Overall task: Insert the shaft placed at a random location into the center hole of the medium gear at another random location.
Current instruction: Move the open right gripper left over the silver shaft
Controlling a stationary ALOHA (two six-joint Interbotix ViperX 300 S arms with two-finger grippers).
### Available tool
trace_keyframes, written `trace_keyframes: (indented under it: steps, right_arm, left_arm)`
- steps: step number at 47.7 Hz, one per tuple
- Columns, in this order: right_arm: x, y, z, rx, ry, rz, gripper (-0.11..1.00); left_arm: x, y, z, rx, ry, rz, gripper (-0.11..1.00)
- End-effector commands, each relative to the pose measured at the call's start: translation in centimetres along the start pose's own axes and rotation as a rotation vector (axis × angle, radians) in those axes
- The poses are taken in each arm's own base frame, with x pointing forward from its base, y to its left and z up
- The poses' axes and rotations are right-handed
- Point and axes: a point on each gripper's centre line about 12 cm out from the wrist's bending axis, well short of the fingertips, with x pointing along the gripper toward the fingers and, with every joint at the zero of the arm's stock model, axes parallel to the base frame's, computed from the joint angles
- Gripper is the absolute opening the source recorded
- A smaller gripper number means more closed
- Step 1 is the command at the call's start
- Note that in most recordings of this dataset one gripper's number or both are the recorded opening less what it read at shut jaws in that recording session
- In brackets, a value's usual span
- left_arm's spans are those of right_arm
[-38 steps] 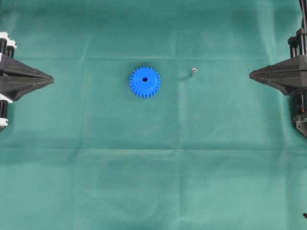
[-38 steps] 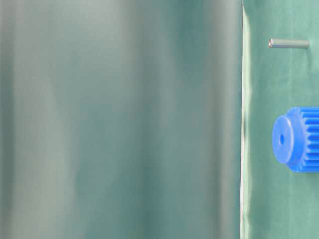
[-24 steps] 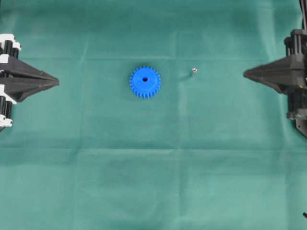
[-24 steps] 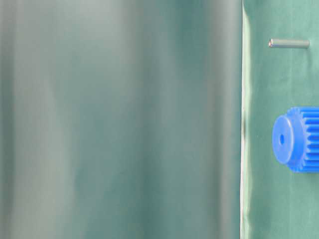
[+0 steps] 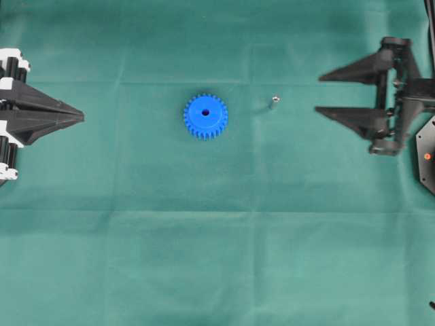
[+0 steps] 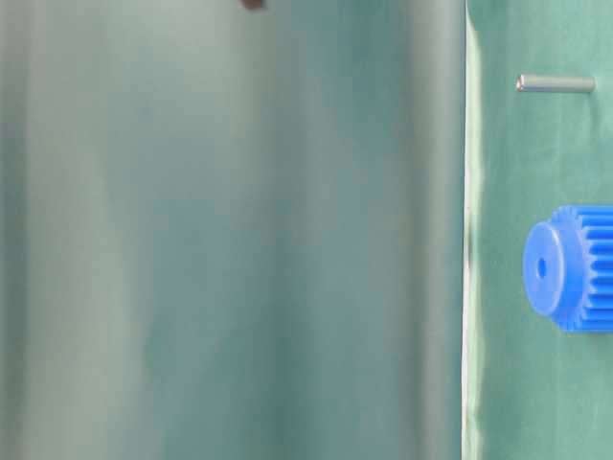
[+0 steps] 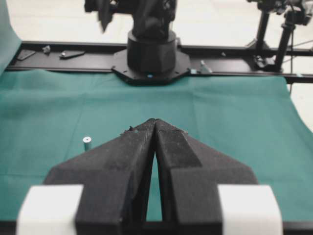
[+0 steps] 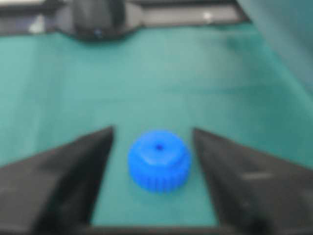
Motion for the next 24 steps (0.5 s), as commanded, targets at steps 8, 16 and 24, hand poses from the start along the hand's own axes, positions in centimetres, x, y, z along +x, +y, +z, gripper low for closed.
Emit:
trace_keyframes:
  steps: [8,16,24]
  right_arm:
    - [2.8,-1.6,-3.3,0.003,0.053,-0.061,0.84]
    - [4.7,-2.5,-6.7,0.02,0.139,-0.095,0.85]
    - [6.0,-2.7,-9.4,0.037,0.197,-0.109,0.85]
  left_arm:
    - [0.2,0.1,0.8,0.003,-0.018,0.004,0.0]
    - [0.2,0.1,0.8,0.003,-0.018,0.005,0.0]
    - [0.2,0.1,0.7,0.003,-0.015,0.007,0.0]
